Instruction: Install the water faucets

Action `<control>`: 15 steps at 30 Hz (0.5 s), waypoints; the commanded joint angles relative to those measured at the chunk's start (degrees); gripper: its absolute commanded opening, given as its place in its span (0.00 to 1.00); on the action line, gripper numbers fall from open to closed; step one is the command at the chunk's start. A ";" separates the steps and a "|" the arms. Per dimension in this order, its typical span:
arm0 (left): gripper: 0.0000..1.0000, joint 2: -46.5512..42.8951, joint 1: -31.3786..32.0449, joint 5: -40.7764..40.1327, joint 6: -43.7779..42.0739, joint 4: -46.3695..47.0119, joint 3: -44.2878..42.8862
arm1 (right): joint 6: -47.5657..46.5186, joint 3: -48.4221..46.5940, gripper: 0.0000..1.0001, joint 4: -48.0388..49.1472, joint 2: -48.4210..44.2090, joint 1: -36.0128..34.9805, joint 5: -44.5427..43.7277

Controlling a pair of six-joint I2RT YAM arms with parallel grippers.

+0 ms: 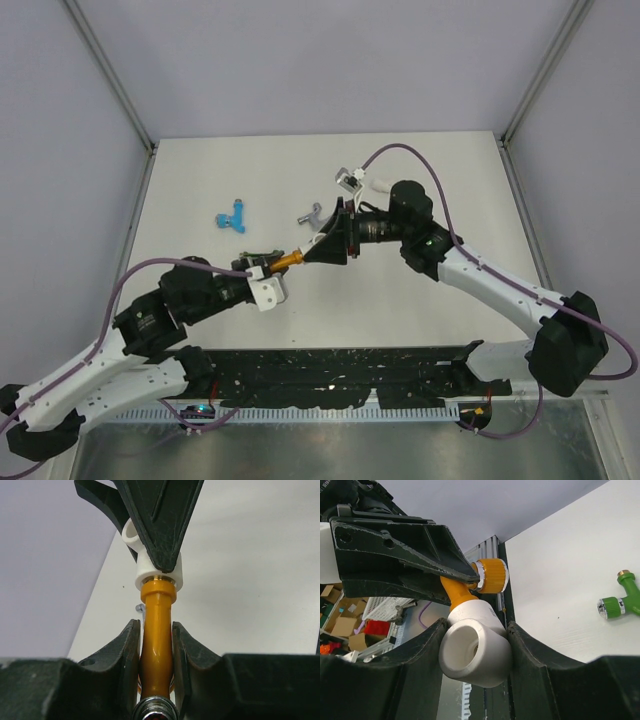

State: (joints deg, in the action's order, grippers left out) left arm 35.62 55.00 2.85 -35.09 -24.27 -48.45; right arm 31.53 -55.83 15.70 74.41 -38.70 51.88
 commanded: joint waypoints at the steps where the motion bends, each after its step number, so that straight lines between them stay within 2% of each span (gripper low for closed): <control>1: 0.00 -0.20 0.10 -6.37 -0.16 3.09 0.89 | -1.98 -1.91 0.50 3.73 -5.31 2.75 -3.53; 5: 0.00 0.68 -0.42 -7.25 5.54 3.36 1.42 | -12.77 -0.86 0.72 0.83 -10.94 4.24 -5.99; 8: 0.00 2.17 -3.40 -3.13 11.08 2.04 0.81 | -20.34 1.85 0.86 -0.85 -15.77 4.25 -10.39; 10: 0.00 2.88 -7.34 5.80 15.21 2.38 0.55 | -25.80 4.49 0.96 -0.15 -18.41 4.24 -12.49; 11: 0.00 3.23 -9.72 10.20 17.75 3.00 0.55 | -28.69 5.46 0.98 0.11 -19.21 4.24 -13.37; 15: 0.00 6.12 -21.23 27.69 27.34 4.49 -1.12 | -37.83 8.54 0.97 -0.58 -23.34 4.24 -13.38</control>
State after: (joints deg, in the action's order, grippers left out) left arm 40.21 41.45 11.97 -19.46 -24.51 -47.00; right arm 7.09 -50.06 15.14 52.93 -34.28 41.45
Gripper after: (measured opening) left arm 0.304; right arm 0.977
